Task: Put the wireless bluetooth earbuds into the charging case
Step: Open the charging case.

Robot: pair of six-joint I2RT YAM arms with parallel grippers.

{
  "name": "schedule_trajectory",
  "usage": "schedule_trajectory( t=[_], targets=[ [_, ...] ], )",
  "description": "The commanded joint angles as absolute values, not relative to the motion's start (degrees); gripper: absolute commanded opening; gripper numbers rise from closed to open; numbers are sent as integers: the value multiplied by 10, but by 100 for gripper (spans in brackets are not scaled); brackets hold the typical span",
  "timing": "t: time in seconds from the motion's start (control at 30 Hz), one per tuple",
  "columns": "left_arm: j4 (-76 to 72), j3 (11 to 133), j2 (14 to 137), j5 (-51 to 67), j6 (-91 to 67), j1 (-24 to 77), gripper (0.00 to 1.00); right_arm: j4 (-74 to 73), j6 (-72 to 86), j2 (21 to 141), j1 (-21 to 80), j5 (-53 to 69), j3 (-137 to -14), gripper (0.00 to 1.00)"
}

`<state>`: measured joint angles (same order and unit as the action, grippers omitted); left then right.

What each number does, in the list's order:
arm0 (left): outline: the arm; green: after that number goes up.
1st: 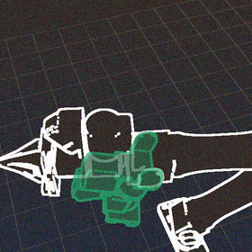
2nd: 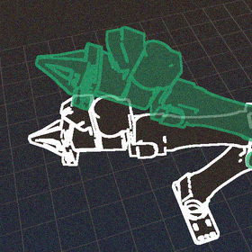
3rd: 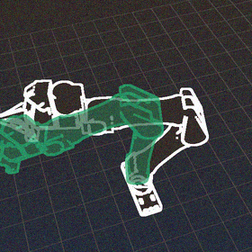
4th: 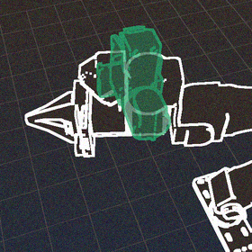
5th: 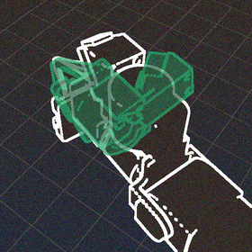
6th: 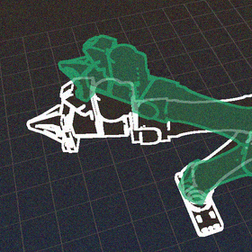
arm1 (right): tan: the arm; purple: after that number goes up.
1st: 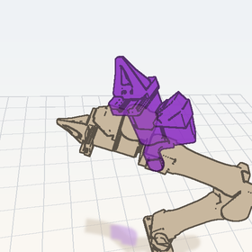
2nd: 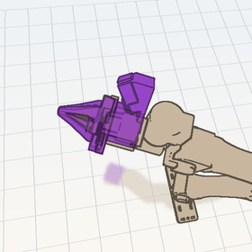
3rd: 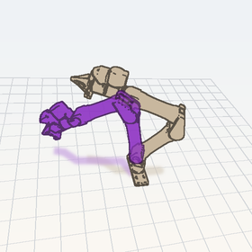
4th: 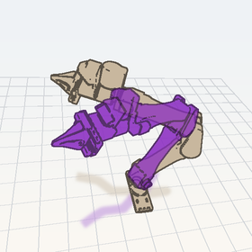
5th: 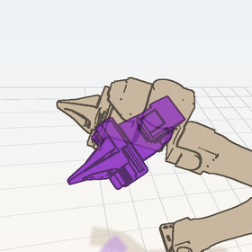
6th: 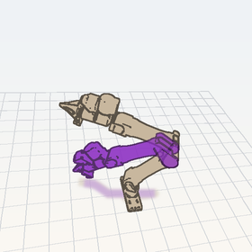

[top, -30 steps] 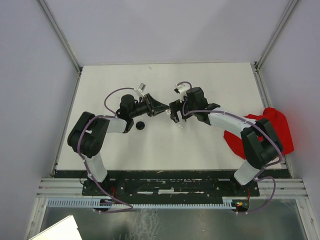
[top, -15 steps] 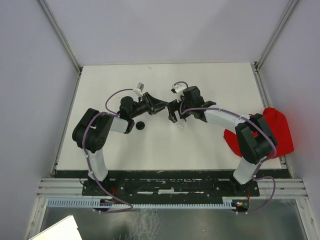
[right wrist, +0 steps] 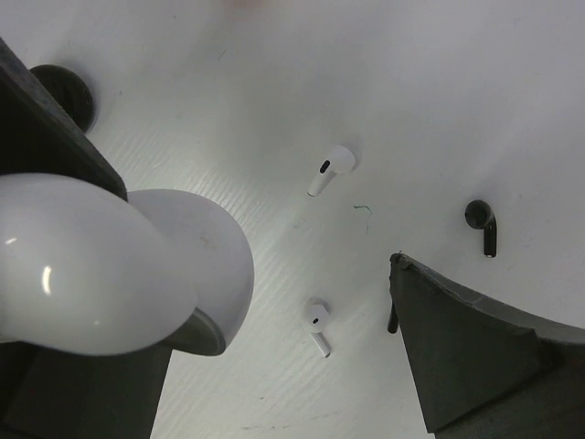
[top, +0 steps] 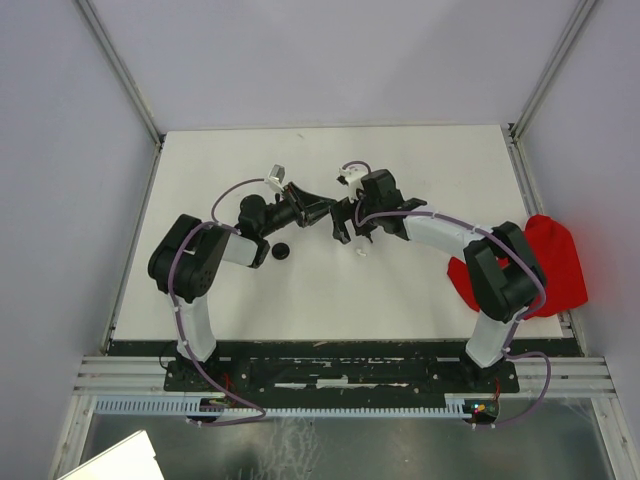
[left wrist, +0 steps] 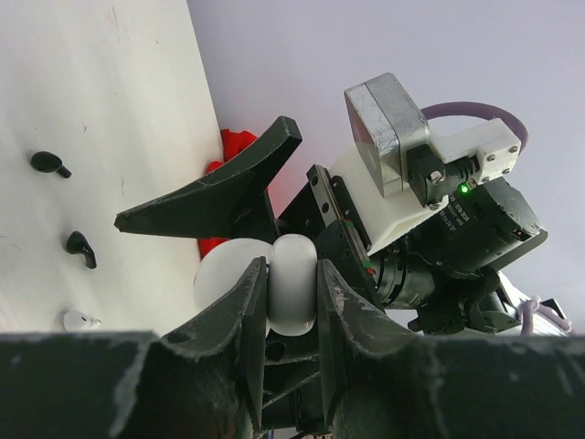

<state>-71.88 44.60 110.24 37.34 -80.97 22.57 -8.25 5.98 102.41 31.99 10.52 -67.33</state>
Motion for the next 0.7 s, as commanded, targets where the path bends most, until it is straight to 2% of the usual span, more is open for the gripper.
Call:
schedule_trajectory(
  t=[0.0, 0.43, 0.67],
  targets=[
    [-768, 442, 1094, 453, -853, 253, 3, 4, 73, 1010, 317, 77, -694, 99],
    [-746, 430, 1099, 382, -851, 253, 3, -22, 63, 900, 316, 31, -628, 99],
    [-742, 388, 1076, 281, -860, 254, 3, -43, 82, 875, 312, -26, -620, 99]
  ],
)
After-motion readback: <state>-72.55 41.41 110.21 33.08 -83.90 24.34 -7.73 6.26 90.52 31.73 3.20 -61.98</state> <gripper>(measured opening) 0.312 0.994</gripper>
